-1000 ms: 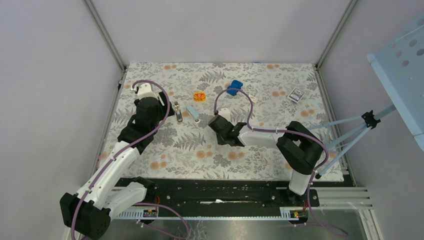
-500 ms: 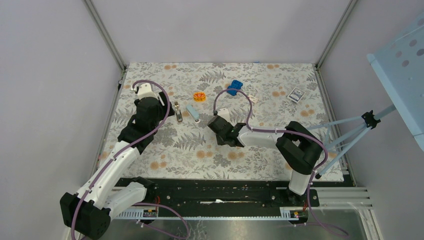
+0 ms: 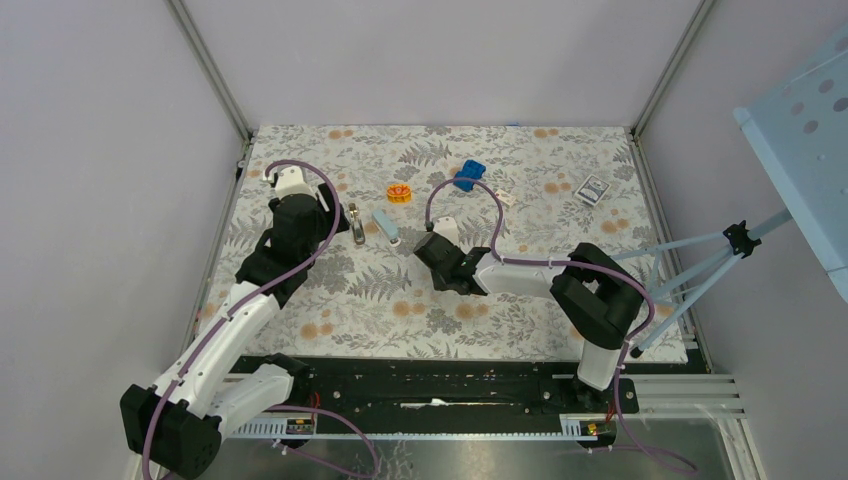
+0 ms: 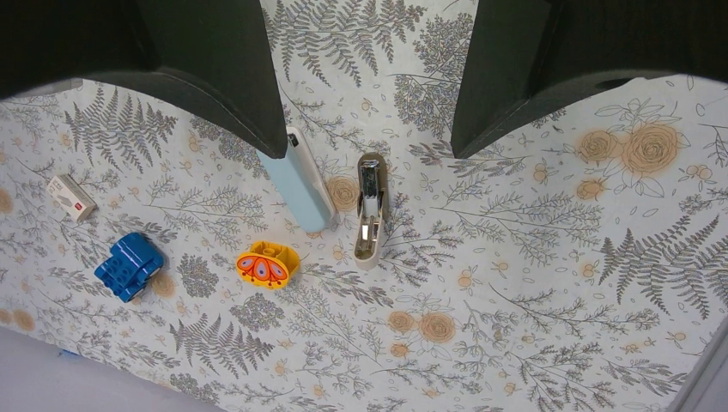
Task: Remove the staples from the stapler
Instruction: Place the staple in the staple box.
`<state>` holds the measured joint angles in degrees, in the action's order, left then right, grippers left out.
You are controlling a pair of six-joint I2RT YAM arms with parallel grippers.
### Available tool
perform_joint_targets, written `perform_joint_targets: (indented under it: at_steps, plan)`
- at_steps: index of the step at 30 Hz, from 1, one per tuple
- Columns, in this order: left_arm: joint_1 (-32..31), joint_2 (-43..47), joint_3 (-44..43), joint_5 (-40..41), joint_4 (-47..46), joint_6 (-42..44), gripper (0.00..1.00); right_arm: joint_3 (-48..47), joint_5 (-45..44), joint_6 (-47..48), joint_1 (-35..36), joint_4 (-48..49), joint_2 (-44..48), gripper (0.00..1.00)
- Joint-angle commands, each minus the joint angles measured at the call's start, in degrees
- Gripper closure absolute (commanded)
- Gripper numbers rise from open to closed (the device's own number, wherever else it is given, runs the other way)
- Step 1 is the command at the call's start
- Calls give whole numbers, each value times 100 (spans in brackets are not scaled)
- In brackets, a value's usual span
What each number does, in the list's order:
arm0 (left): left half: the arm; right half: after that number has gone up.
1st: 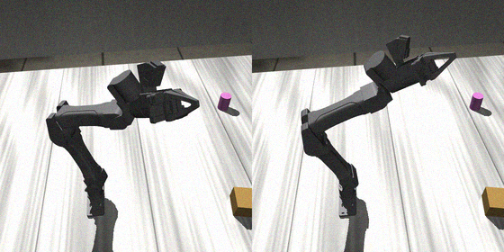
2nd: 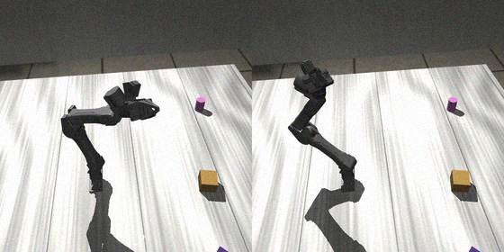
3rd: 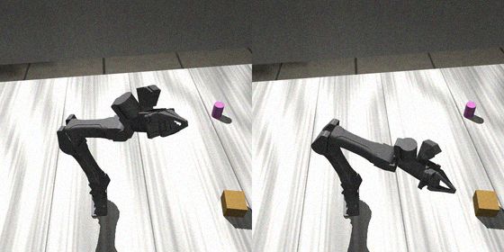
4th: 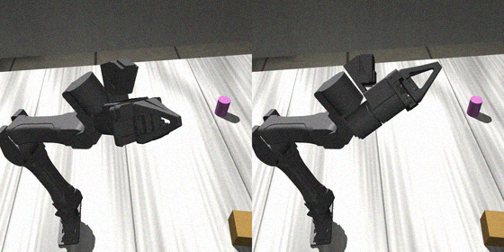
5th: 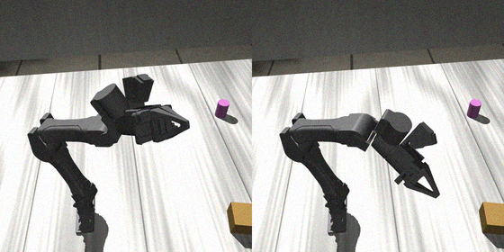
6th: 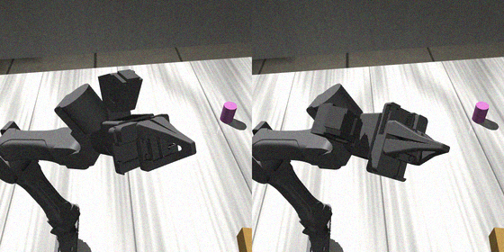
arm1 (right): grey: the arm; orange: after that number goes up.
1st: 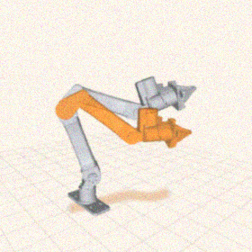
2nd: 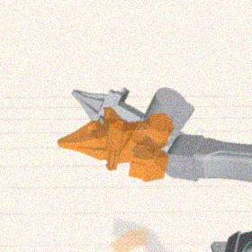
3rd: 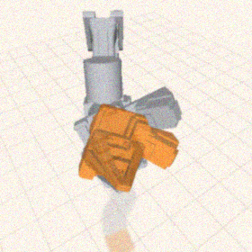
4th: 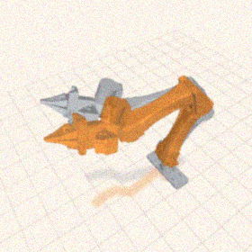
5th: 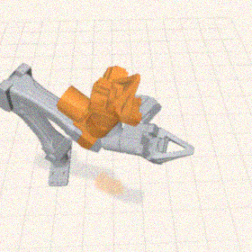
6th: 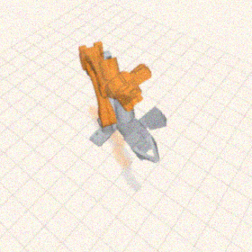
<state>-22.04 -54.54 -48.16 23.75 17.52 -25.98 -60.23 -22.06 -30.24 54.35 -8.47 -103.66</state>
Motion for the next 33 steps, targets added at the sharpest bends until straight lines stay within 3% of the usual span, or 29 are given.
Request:
perform_joint_targets:
  at_steps: [1,33]
  plan:
    - [25,-38,26,-63,-223,-30,25,-24,-261,17,82,25,-72,74]
    - [24,16,44,-81,-231,-30,25,-46,-431,-36,133,-24,-53,72]
